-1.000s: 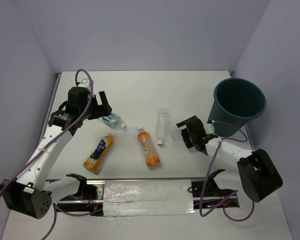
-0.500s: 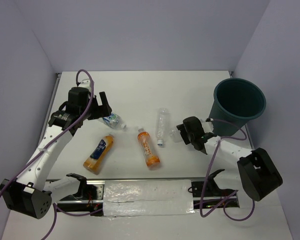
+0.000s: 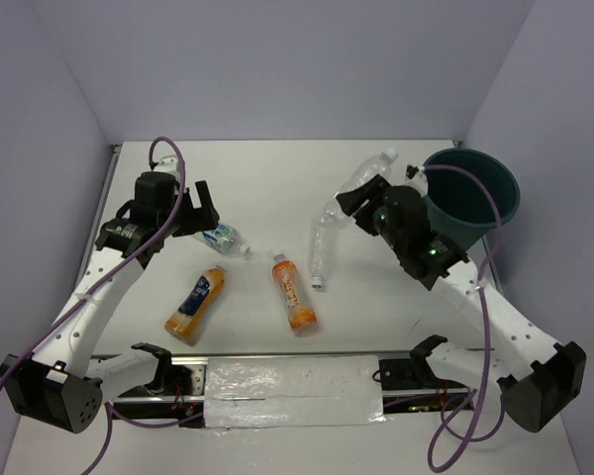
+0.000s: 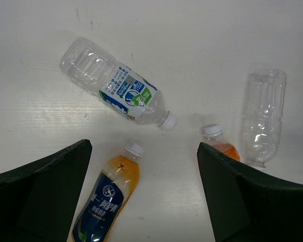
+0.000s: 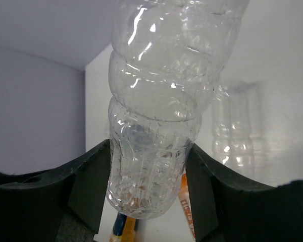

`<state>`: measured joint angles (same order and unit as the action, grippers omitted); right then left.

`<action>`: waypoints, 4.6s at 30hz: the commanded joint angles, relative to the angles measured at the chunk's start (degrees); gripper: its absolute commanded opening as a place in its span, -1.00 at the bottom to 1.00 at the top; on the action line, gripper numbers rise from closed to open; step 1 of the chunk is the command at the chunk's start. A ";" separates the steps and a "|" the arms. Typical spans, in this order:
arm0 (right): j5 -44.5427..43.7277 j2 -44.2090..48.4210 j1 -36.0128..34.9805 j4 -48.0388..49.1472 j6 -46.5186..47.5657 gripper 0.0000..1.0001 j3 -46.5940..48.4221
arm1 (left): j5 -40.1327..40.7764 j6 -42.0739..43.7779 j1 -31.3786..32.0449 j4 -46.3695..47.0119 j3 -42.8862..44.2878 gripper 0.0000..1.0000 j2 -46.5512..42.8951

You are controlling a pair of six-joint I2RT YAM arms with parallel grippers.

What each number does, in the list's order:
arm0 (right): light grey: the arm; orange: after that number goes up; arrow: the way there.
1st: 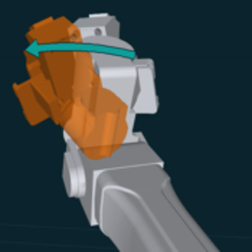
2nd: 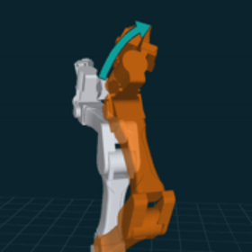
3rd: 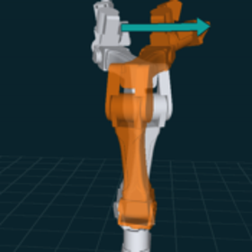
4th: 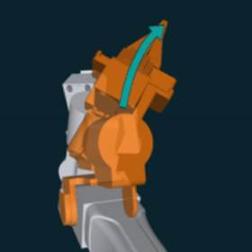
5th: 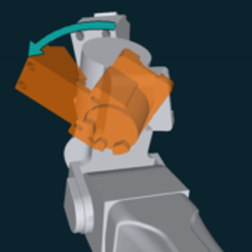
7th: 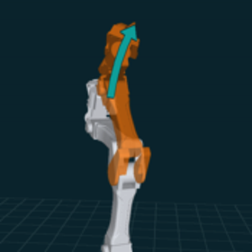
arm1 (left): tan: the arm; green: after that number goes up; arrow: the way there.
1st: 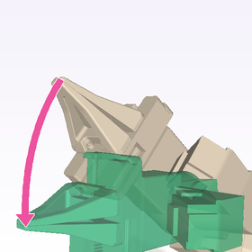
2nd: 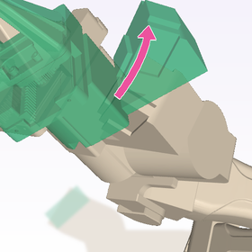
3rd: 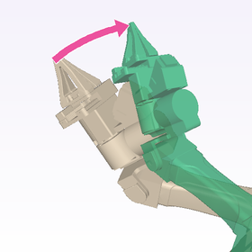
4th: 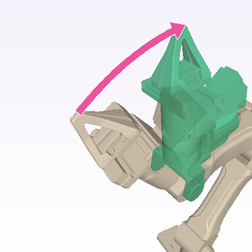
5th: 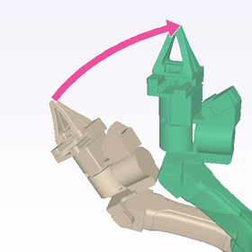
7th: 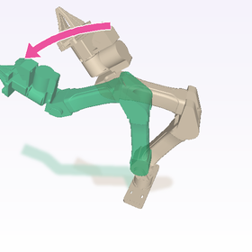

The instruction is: Put the plastic bottles in the bin

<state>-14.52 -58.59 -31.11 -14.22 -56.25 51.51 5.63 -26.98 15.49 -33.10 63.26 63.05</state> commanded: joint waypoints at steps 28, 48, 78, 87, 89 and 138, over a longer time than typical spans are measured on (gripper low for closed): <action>-42.60 -1.35 18.01 -17.25 43.15 0.10 21.53 | 0.26 0.44 -0.02 2.34 1.42 0.99 0.06; -37.78 -6.72 23.47 -16.36 39.02 0.96 22.58 | -0.80 0.26 0.07 3.22 1.51 0.99 1.90; -1.82 -38.25 -11.51 -12.50 20.39 1.00 16.25 | 2.99 -0.79 -0.02 -0.03 3.00 0.99 0.76; -2.96 -44.78 -9.23 -10.21 17.67 0.29 18.19 | 2.90 -0.18 -0.02 -0.38 3.00 0.99 0.32; -6.54 -42.59 -9.14 -12.58 18.19 0.03 18.89 | 2.98 0.00 -0.02 -0.56 3.18 0.99 0.15; -10.12 -13.11 -9.03 -22.96 30.52 0.96 24.64 | 12.29 -3.51 -0.10 -4.24 7.75 0.99 3.92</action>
<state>-33.28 -67.88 -33.19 -32.49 -21.41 82.30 12.10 -28.25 15.49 -35.31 68.29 66.37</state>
